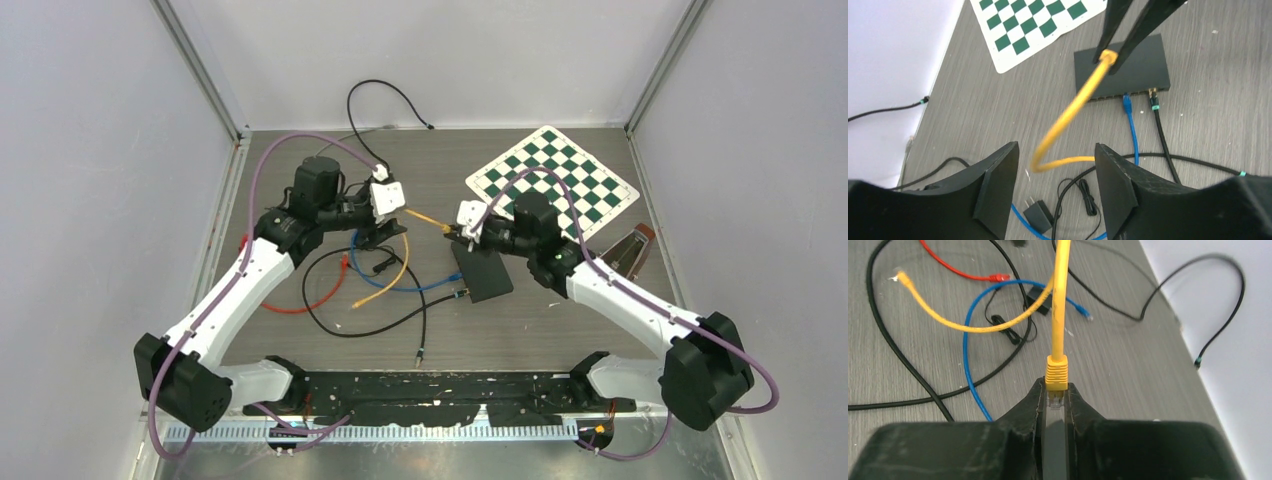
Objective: Insert the plug into the switch port
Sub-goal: Pick up the connector from the center of the board, then insert the connector into the switch port.
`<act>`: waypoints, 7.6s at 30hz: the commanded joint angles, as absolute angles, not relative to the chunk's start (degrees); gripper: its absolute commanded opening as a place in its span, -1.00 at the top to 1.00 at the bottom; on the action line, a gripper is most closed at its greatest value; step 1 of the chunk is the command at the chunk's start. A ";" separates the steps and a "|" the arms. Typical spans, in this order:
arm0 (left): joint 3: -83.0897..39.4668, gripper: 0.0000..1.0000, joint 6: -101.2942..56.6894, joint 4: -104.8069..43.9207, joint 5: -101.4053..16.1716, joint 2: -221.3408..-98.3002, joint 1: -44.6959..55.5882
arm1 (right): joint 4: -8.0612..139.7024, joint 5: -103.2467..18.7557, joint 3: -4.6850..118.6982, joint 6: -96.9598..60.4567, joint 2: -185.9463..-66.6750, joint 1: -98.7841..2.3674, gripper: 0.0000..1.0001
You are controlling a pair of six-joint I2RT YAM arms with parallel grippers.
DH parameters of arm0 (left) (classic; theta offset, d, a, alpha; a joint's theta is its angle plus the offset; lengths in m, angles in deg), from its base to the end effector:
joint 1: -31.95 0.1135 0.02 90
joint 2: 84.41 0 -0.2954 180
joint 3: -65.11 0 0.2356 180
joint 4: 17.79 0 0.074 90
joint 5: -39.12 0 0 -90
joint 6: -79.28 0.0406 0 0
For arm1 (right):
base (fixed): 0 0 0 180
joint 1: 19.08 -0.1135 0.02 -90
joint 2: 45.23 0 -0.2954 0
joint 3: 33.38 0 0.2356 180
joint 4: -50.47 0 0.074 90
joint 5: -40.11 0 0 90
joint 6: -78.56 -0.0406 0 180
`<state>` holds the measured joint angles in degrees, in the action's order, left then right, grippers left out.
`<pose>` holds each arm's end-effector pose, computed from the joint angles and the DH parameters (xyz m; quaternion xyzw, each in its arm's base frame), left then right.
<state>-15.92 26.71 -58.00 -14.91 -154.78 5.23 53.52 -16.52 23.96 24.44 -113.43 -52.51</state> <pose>0.2083 -0.1316 0.3826 0.5681 0.6138 -0.2209 0.5016 0.1933 0.1544 0.3174 -0.5745 0.5199 0.2134 0.5950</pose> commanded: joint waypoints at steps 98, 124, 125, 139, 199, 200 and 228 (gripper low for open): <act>8.22 0.28 1.46 -9.48 -5.74 -152.22 11.60 | 2.60 -8.79 23.35 -89.27 -132.97 -42.42 0.72; -0.25 0.11 3.18 -19.72 -10.35 -156.18 5.79 | 9.66 -14.83 22.84 -82.80 -133.72 -45.76 0.77; -0.31 0.12 3.35 -19.69 -10.34 -156.41 5.64 | 9.71 -14.78 22.96 -82.74 -133.73 -45.82 0.77; -2.59 0.27 4.22 -20.54 -11.86 -158.17 4.55 | 11.08 -15.12 23.50 -81.58 -134.41 -46.76 0.77; 20.48 1.00 -3.80 4.58 -31.63 -167.97 -6.55 | 91.55 -30.24 50.01 -14.34 -146.26 -32.44 -0.25; 20.48 1.00 -3.72 4.60 -31.88 -168.59 -6.63 | 91.54 -29.43 50.17 -13.92 -146.77 -32.40 -0.24; 18.20 1.00 -1.77 7.83 -31.47 -178.80 -8.66 | 91.38 -13.59 56.83 -5.83 -158.54 -33.76 0.06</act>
<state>20.14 -3.00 5.25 -31.39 -177.80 -8.33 91.01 -16.17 54.06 -8.39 -157.21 -32.58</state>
